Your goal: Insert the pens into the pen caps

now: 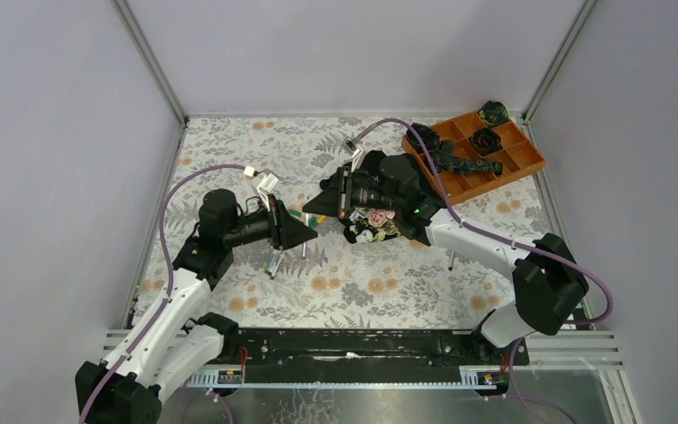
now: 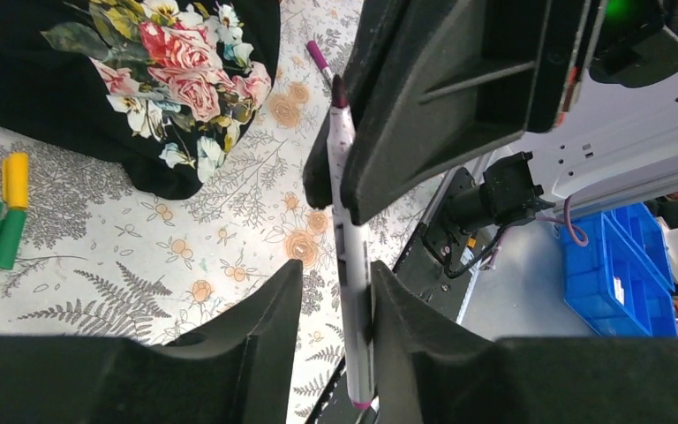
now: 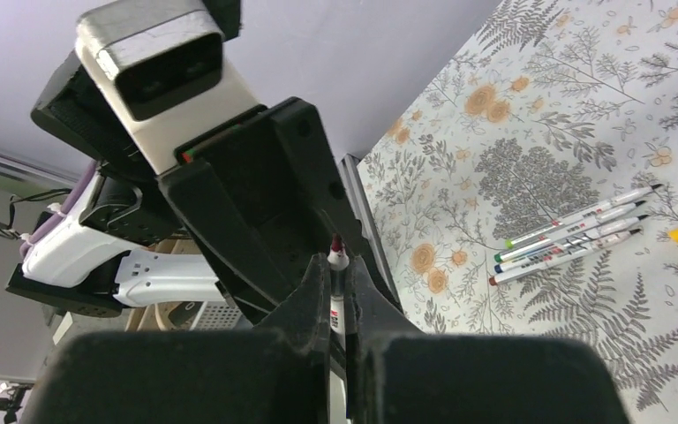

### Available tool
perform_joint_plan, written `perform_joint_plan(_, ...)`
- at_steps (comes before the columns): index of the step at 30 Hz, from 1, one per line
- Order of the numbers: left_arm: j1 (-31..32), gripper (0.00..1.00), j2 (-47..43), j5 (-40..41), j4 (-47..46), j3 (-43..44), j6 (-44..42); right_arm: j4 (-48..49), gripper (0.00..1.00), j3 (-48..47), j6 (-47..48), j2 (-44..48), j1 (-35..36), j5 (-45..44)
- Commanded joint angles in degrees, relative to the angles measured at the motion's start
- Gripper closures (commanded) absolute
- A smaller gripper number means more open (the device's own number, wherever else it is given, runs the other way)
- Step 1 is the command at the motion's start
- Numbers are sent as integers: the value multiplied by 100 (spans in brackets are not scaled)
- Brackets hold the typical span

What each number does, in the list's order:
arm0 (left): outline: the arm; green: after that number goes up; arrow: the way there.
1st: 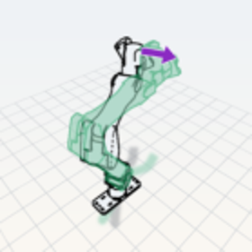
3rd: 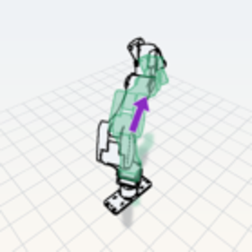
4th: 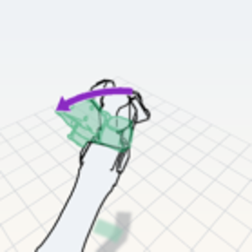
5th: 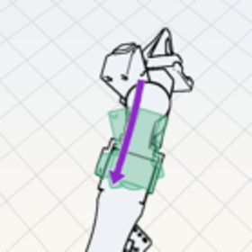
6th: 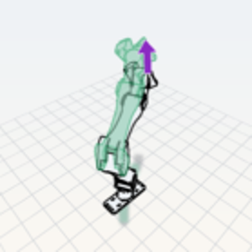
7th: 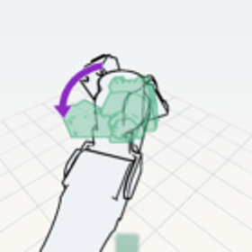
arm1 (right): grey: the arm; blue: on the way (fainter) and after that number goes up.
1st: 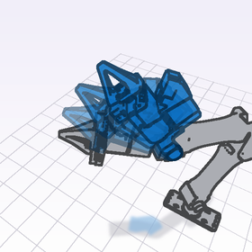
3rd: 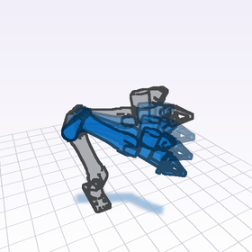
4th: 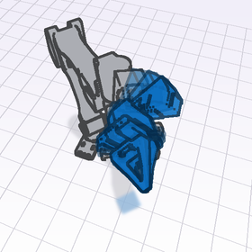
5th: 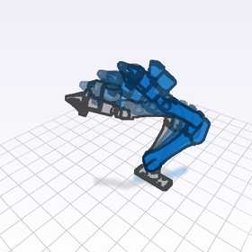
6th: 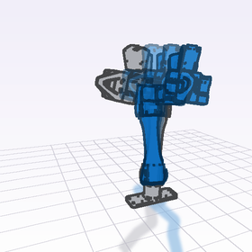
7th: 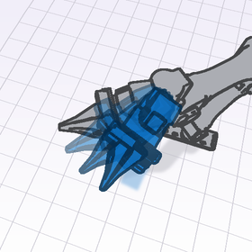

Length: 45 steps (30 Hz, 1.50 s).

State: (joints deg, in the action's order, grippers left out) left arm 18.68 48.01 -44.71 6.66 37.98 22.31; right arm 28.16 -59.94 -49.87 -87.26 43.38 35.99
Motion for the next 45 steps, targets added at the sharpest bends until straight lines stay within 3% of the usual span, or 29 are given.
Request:
perform_joint_plan(1,8,70,48,-74,-462,-148,60,651,100,-182,-295,44,192,-134)
perform_joint_plan(2,5,74,59,-67,-463,-150,62,698,100,-184,-322,12,204,-148)
perform_joint_plan(4,4,94,56,12,-463,-162,50,757,100,-204,-356,-85,214,-143)
perform_joint_plan(6,5,100,5,408,-319,-136,-19,574,94,-310,-235,-204,211,-121)
perform_joint_plan(9,-25,100,-73,2188,328,74,-199,-354,57,-596,715,-375,220,-503)
perform_joint_plan(11,-185,100,-70,3155,684,221,-182,-1115,44,-921,1340,-601,224,-954)
perform_joint_plan(14,-748,100,-36,3786,953,354,-22,-1960,43,-1441,1812,-1163,224,-1255)
perform_joint_plan(19,-1495,100,-103,4103,882,256,105,-2252,48,-2135,2130,-2075,241,-1270)
perform_joint_plan(22,-1546,100,-174,4370,863,187,89,-2812,53,-2804,2250,-2622,243,-1345)
perform_joint_plan(30,-1588,100,-293,4392,663,18,81,-2989,39,-3552,2027,-3561,392,-1283)
perform_joint_plan(45,-1608,100,-269,4277,635,17,65,-3453,34,-4466,1859,-4549,465,-1598)
